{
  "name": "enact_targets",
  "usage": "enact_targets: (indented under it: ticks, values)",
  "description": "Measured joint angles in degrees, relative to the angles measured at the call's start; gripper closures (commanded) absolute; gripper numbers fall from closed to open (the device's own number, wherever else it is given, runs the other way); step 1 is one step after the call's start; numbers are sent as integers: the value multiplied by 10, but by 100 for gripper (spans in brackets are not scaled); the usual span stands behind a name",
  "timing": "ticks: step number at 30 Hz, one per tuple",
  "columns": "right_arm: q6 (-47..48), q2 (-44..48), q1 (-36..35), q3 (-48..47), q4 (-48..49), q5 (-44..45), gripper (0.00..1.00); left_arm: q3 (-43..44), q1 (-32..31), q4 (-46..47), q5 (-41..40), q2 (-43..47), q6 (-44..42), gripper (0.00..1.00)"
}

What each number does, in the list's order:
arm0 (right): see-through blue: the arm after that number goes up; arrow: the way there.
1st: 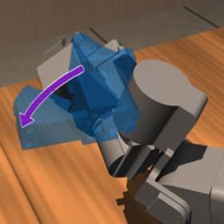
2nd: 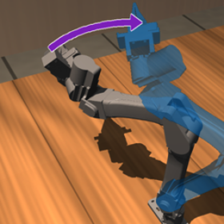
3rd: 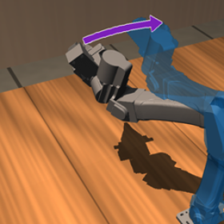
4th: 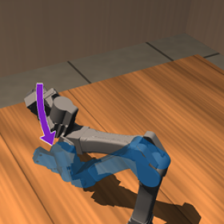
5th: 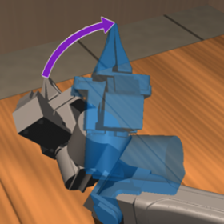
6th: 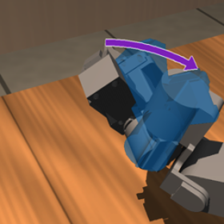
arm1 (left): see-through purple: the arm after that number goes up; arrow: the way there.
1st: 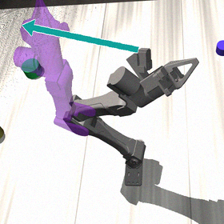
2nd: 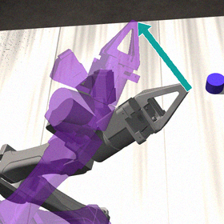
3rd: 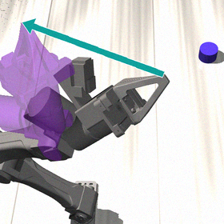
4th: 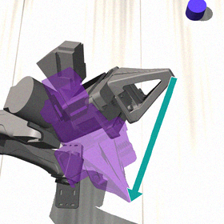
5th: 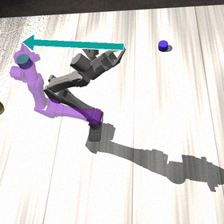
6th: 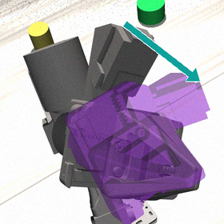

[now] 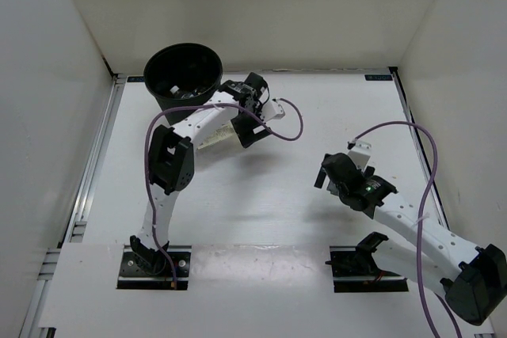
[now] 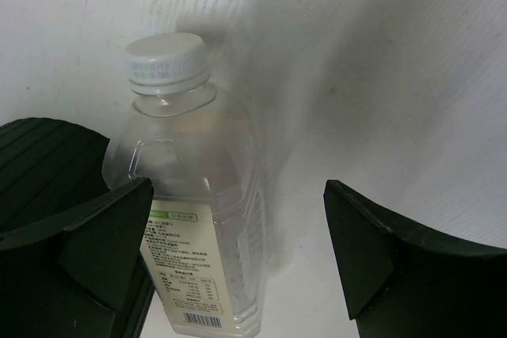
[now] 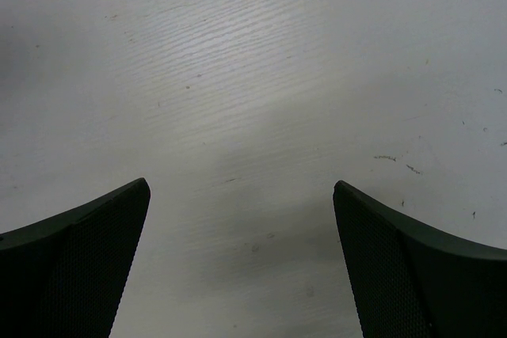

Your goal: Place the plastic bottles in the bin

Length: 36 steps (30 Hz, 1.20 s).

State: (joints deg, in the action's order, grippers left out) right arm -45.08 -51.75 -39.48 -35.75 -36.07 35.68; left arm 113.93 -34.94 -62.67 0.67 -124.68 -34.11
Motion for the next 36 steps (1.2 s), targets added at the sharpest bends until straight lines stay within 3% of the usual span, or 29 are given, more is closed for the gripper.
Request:
enact_targets:
  ticks: [12,21,28,32,36]
  values:
    - [11,-8,0,7,5,-19,0,10,26,38,-52,-12,-4,0]
    - [31,-26,0,7,15,-29,0,71,44,-3,-64,-77,14,0]
    - [50,-43,0,6,21,-29,0,68,59,-36,-7,-79,35,0]
    - [55,-44,0,3,22,-29,0,68,73,-64,52,-80,54,5]
    - [59,-44,0,3,25,-28,0,30,84,-87,100,-56,72,0]
